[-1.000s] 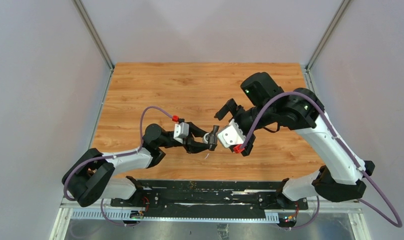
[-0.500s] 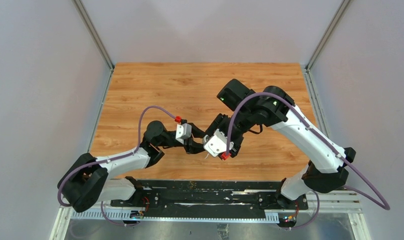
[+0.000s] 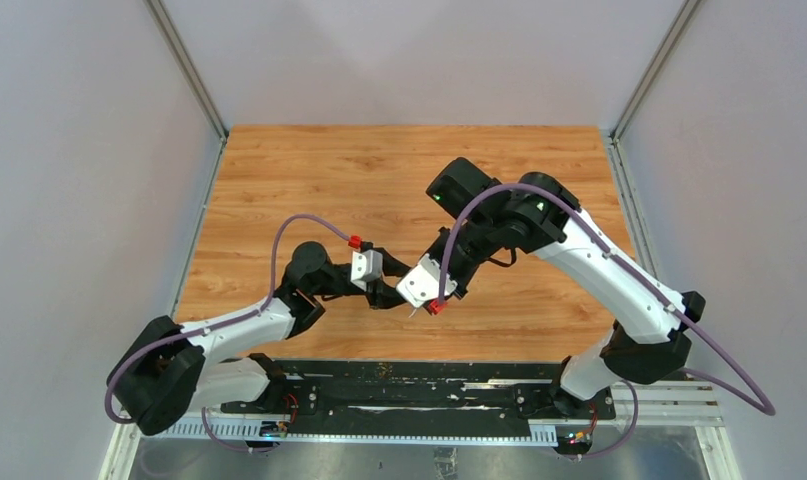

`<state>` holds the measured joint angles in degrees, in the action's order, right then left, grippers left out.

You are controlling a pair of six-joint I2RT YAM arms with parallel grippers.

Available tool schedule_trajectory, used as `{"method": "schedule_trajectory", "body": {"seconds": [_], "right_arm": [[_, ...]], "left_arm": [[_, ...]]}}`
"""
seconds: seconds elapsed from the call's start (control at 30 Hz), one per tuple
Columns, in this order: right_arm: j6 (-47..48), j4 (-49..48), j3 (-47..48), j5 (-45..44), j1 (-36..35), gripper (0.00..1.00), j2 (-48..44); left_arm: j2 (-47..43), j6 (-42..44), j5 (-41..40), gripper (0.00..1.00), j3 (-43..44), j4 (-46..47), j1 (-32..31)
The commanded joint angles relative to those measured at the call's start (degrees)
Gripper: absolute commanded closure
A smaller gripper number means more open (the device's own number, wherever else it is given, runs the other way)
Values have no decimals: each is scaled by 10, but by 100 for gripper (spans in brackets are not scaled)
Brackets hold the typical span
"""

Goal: Install the water faucets

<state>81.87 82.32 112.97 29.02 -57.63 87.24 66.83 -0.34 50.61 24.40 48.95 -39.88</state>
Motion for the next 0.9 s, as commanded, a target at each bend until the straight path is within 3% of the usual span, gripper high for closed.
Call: {"method": "schedule_trajectory", "body": {"seconds": [0.0,0.27,0.57,0.73,0.87], "right_arm": [[-116,-63,-45,-5,-9,100,-30],[-525,-323,-136,-119,17,100,-39],[-921,-308,-82,-263,33,100,4],[-1067,-310,-123,-358,33,100,7],[-1137,-289,-113,-378,33,100,23]], "left_arm": [[-48,3,-112,100,-2,29,3],[-118,102,-293,100,-40,29,-16],[-112,178,-408,100,-50,75,-32],[-72,166,-455,100,-65,166,-34],[-36,168,-466,100,-67,209,-35]]}}
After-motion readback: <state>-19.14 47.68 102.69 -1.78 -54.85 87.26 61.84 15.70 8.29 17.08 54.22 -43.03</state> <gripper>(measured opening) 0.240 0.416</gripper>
